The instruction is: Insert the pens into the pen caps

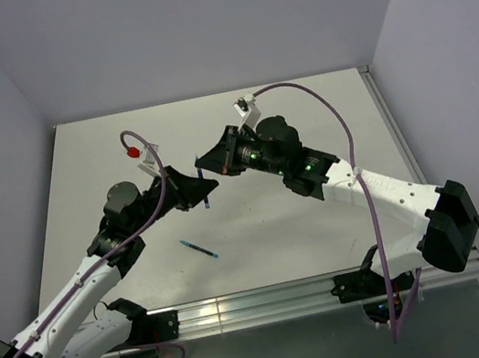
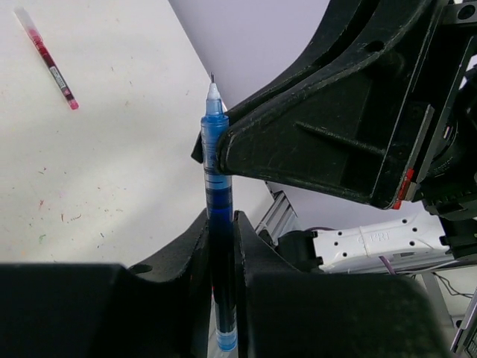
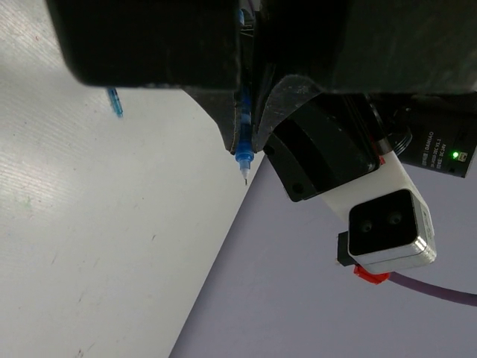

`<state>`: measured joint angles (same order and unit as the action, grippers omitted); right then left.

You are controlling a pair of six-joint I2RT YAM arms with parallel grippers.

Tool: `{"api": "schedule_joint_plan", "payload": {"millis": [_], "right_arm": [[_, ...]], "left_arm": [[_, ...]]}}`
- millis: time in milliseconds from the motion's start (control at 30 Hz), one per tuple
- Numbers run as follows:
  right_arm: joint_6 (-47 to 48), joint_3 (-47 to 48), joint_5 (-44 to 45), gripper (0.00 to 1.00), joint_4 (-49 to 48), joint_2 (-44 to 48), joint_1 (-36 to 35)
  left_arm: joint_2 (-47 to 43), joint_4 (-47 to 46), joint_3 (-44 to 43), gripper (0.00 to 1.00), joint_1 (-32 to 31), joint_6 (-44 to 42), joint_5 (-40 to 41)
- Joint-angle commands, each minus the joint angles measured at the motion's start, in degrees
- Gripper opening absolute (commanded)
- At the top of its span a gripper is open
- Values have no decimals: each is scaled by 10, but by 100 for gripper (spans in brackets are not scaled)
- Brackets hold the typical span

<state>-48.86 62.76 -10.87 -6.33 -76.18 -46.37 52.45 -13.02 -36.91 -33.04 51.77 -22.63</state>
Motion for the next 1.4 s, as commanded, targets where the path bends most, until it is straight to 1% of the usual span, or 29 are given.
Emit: {"api": "schedule_joint_plan", "payload": {"millis": [0,33,200,233,267,333,367,433,467,567,633,667,700,733,767,800,833,867,900,1033,1067,1133,1167,1200,1300,1367], "right_arm": [[4,7,17,0,-24,4,-3],[4,8,16,0,-24,2,-3],[18,10,28,0,-19,0,-4],[23,11,33,2,-12,0,-4],[27,13,40,14,-5,0,-3],[44,23,66,26,17,0,-3],[50,27,74,36,25,-1,0],[69,39,92,42,46,-2,5],[75,39,96,46,49,-2,15],[95,45,82,52,59,-11,41],[118,53,67,53,74,-33,77],[127,74,54,53,82,-64,88],[159,90,53,53,93,-84,108],[179,110,58,53,125,-106,113],[198,132,81,53,145,-130,116],[240,183,88,52,165,-182,116],[258,208,97,51,197,-210,115],[273,231,104,50,207,-235,113],[304,268,108,49,214,-280,112],[353,362,103,48,240,-381,102],[363,407,102,47,249,-422,99],[391,455,108,44,283,-460,93],[400,477,108,44,294,-493,84],[416,516,121,43,317,-508,81],[433,573,135,42,342,-555,64],[441,588,143,41,355,-574,54]], "left_arm": [[-4,-26,-17,6,-4,-13,-22],[-4,-22,-18,0,-4,-15,-22],[-15,5,-26,0,-4,-29,0],[-16,31,-29,0,-3,-34,19],[-16,46,-38,0,-3,-41,29],[-15,80,-48,0,0,-48,57],[-15,110,-58,0,2,-55,69],[-13,150,-69,0,10,-65,87],[-13,183,-80,0,14,-76,102],[-11,233,-105,0,38,-94,129],[-9,274,-117,0,60,-102,152],[-9,286,-130,0,68,-113,168],[-9,308,-135,0,78,-119,177],[-11,319,-140,0,96,-129,184],[-12,326,-147,0,106,-134,190],[-15,333,-150,0,115,-141,197],[-16,344,-153,0,132,-151,204],[-16,351,-156,0,138,-156,213],[-13,354,-158,0,142,-161,220],[8,363,-162,0,151,-172,224],[15,366,-164,0,154,-174,224],[16,362,-159,0,165,-176,224],[14,358,-154,0,169,-178,224],[14,357,-152,0,171,-179,224],[19,353,-150,0,172,-181,223],[21,347,-148,0,172,-181,219]]}}
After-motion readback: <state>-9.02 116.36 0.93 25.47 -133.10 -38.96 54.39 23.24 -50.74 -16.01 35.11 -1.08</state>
